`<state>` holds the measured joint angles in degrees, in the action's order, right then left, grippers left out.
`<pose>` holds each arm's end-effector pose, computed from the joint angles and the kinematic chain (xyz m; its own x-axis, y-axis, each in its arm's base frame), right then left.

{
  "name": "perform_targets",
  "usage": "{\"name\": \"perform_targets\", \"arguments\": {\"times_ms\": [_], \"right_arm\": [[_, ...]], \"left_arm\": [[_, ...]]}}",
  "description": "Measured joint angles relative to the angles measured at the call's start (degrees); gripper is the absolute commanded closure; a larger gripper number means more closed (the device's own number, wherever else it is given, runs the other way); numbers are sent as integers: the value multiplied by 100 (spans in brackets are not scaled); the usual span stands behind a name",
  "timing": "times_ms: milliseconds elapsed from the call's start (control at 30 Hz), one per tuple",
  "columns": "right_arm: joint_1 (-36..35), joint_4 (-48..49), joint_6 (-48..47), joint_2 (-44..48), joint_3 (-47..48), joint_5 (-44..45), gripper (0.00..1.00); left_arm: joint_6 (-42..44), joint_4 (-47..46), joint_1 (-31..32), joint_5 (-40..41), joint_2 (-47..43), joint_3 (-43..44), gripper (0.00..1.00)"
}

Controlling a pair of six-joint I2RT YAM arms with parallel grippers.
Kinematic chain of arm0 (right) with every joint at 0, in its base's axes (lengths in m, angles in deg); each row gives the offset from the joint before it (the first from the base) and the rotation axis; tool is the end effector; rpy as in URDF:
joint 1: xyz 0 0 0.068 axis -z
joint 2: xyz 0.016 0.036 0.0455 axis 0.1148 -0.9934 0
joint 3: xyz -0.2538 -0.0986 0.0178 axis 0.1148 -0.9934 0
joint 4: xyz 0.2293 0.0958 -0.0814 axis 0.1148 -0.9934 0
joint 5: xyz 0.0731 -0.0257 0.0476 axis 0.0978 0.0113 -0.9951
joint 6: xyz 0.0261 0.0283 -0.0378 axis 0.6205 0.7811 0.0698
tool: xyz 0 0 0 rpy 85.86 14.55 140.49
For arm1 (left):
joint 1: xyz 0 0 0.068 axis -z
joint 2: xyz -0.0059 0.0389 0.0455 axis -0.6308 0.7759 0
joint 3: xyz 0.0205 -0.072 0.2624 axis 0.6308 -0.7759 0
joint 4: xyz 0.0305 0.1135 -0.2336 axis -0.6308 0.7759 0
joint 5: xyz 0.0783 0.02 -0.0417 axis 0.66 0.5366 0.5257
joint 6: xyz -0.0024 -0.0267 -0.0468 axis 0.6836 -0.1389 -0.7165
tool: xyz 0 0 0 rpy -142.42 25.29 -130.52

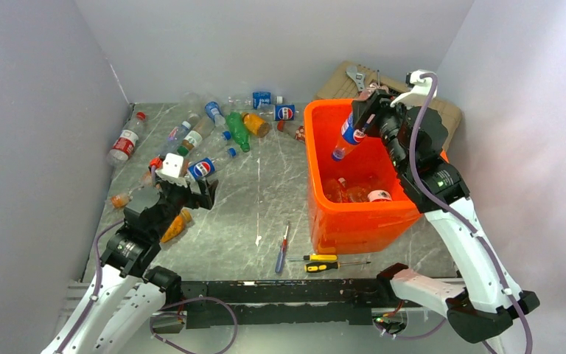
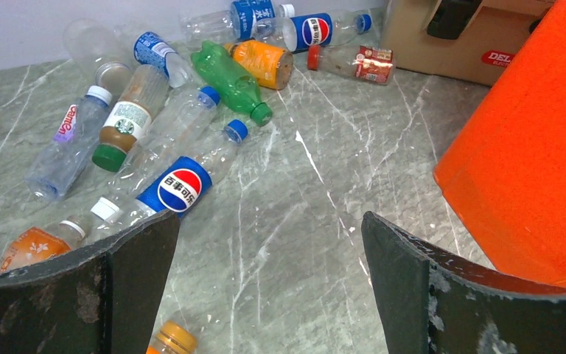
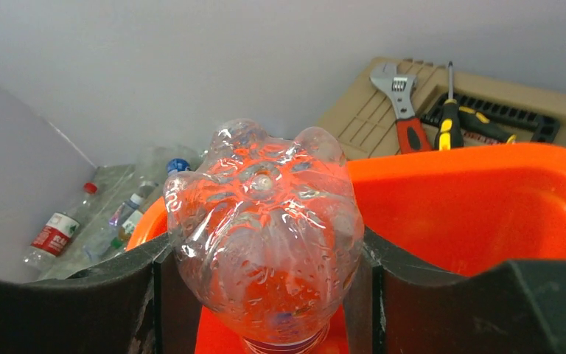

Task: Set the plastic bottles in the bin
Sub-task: Place the plastic bottle in the trash bin, then pick up the plastic bottle at the center of the board.

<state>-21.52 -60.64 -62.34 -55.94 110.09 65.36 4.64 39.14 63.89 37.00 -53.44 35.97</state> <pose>0.1827 0.0834 0.4860 -0.0509 0.2842 -0.9574 -0.1220 0.9497 0.2884 0.1234 -0.0539 0.3237 -0.1653 -0.0480 -0.9851 0.3326 0.9376 -0.1015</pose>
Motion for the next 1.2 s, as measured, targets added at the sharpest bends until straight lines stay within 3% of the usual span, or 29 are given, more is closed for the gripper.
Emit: {"name": "perform_targets", "arguments": {"times_ms": [100, 267, 600, 867, 967, 1033, 1200], "right_arm": [[216, -96, 243, -11, -122, -271, 14], [308, -297, 411, -63, -170, -570, 1], [308, -505, 417, 15, 376, -1300, 0], [-26, -184, 588, -70, 1541, -3340, 0], [-531, 20, 684, -251, 1840, -3915, 0], [-1255, -52, 590, -485, 2181, -3987, 0], [-2544, -278, 111, -1001, 2636, -3528, 0]], "left_arm": [[-2, 0, 0, 26, 2, 7, 1], [-28, 13, 0, 199, 2, 24, 1], [-297, 70, 0, 1174, -4, 33, 1], [-468, 280, 0, 1351, 184, 195, 1], [-514, 354, 0, 1427, 275, 284, 1], [-542, 411, 0, 1609, 313, 328, 1], [-852, 774, 0, 2153, 431, 516, 0]]}}
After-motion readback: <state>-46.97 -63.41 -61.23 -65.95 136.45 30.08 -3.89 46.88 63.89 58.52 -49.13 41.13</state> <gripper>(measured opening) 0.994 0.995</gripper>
